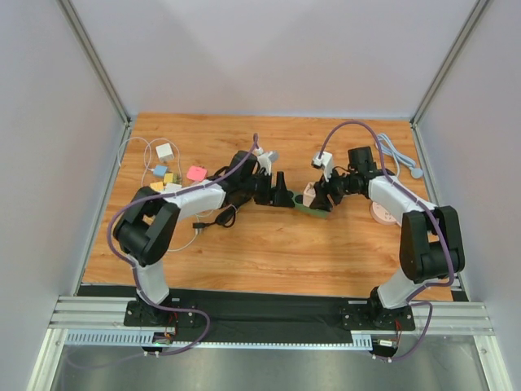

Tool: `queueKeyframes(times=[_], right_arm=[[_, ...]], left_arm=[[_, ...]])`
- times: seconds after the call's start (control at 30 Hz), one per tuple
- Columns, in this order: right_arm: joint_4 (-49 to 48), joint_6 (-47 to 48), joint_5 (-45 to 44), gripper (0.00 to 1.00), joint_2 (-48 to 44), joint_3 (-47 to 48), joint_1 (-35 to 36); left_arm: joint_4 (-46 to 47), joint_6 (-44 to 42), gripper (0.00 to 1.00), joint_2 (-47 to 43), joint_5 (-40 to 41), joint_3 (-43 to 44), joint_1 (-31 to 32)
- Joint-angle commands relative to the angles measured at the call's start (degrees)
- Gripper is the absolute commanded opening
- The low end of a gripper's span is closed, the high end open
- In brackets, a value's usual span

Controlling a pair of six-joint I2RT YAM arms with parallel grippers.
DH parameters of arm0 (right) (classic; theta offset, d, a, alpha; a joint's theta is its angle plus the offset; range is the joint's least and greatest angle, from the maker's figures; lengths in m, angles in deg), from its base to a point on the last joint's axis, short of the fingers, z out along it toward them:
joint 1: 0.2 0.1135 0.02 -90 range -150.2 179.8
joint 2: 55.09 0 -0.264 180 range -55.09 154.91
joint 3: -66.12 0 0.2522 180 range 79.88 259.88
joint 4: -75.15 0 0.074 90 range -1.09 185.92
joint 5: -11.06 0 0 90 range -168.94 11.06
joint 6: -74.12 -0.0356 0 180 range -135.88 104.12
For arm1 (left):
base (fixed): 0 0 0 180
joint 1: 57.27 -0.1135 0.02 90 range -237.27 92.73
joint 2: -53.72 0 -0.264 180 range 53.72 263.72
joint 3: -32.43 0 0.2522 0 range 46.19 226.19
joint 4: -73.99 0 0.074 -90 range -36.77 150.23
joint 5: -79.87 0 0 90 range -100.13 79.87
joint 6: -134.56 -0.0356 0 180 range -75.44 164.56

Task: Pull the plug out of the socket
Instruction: Remove the plug from the socket.

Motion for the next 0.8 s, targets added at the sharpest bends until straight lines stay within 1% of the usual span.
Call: queueKeyframes(times=[0.0,0.03,0.07,0.13,0.17,0.23,0.27,0.3,0.33,0.37,0.43,0.47,0.5,0.53,0.57,0.6,0.67,0.77], right_arm=[[1.9,-0.7,6.1,0.0,-2.2,3.0,-0.1],[2.6,-0.7,6.3,0.0,-2.5,3.0,-0.1],[4.4,-0.7,6.5,0.0,-3.1,3.0,-0.2],[5.9,-0.7,6.4,0.0,-3.6,3.1,-0.1],[6.8,-0.7,6.4,0.0,-4.1,3.1,-0.1],[7.4,-0.7,7.2,0.0,-4.3,3.2,-0.2],[7.9,-0.7,7.7,0.0,-4.5,3.2,-0.2],[8.0,-0.7,8.3,0.0,-4.6,3.2,-0.3],[7.9,-0.7,8.5,0.0,-4.9,3.1,-0.3],[8.0,-0.7,8.5,0.0,-5.1,3.0,-0.3],[8.3,-0.7,9.1,0.0,-5.3,2.9,-0.4],[8.6,-0.7,9.2,0.0,-5.5,2.8,-0.5],[9.0,-0.7,10.0,0.0,-5.6,2.7,-0.4],[9.6,-0.7,10.5,0.0,-5.9,2.6,-0.4],[10.8,-0.7,11.0,0.0,-6.1,2.6,-0.4],[11.4,-0.7,11.9,0.0,-6.1,2.7,-0.4],[13.3,-0.7,12.6,0.0,-5.9,3.0,-0.5],[15.7,-0.7,15.3,0.0,-5.6,3.7,-0.6]], left_arm=[[-0.1,-11.0,0.82,-7.9,3.4,0.0,0.2],[-1.3,-17.2,0.94,-8.8,3.8,0.4,0.2],[-5.1,-20.4,1.0,-9.9,4.2,2.6,0.3],[-10.0,-27.6,1.0,-10.2,5.8,5.4,0.3],[-14.1,-33.1,1.0,-9.6,5.9,8.5,0.0],[-18.1,-36.9,1.0,-8.1,5.5,13.2,-0.4],[-22.6,-40.8,1.0,-6.1,4.5,14.8,-0.8],[-24.7,-42.2,0.99,-5.0,4.7,16.4,-0.7],[-26.5,-44.1,0.97,-4.1,4.7,18.6,-0.7],[-28.2,-47.2,0.94,-2.7,4.5,19.0,-0.8],[-28.4,-51.5,0.9,-2.1,4.1,18.5,-0.6],[-28.8,-54.2,0.89,-1.8,2.5,17.8,-0.5],[-28.9,-59.8,0.88,-1.7,1.6,17.2,-0.5],[-29.0,-63.0,0.87,-2.0,0.3,15.8,-0.5],[-29.1,-66.8,0.88,-2.6,-2.8,14.9,-0.3],[-28.7,-71.7,0.88,-3.1,-4.0,13.7,-0.1],[-27.5,-74.6,0.89,-4.2,-6.8,11.8,-0.1],[-27.5,-75.1,0.89,-4.4,-8.5,12.3,0.1]])
